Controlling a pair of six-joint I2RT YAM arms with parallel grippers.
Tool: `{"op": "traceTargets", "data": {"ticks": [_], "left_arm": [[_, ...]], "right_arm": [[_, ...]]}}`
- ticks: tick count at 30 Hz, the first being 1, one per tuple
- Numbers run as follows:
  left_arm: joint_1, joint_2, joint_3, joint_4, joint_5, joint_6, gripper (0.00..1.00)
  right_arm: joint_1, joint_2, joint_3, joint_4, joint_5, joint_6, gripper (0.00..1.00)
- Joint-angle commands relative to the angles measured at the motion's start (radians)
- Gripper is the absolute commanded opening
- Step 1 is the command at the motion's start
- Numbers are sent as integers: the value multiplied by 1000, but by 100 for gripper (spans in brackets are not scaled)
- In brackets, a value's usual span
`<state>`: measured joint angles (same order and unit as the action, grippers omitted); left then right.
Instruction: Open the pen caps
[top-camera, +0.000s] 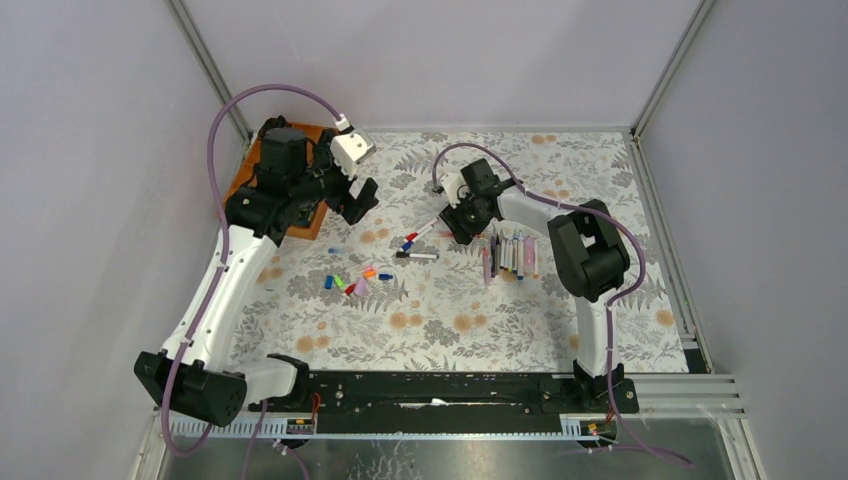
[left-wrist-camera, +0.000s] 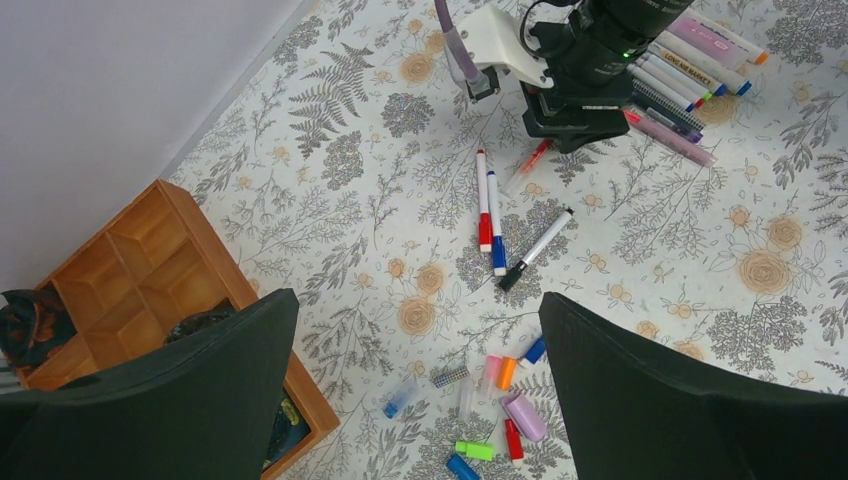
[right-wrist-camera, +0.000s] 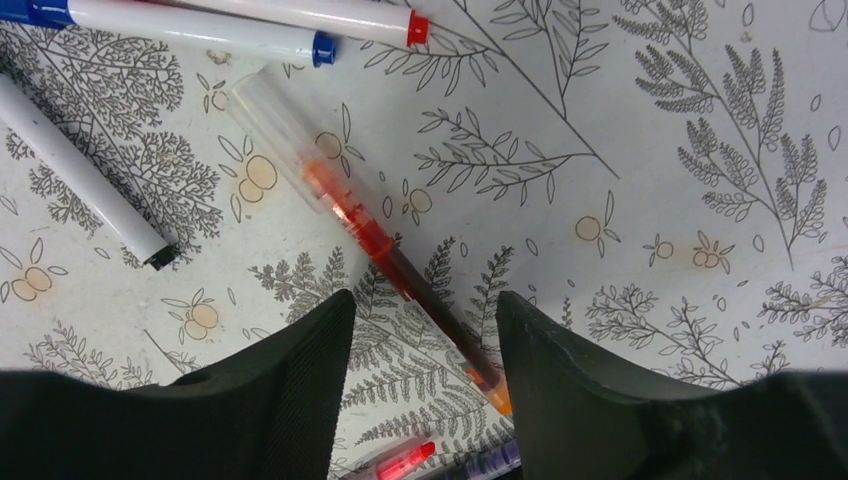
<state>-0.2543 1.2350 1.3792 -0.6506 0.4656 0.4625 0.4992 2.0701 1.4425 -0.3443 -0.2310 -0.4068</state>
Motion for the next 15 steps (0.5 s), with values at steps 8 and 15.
{"op": "traceTargets", "data": {"ticks": [8,15], "left_arm": [[7,-25,-29,1,-14,56,99],[7,-25,-38,2,-4,59,98]], "right_arm": [[-4,42,77,-28,25,-61,46],[-3,29,56,7,89,-37,30]]}}
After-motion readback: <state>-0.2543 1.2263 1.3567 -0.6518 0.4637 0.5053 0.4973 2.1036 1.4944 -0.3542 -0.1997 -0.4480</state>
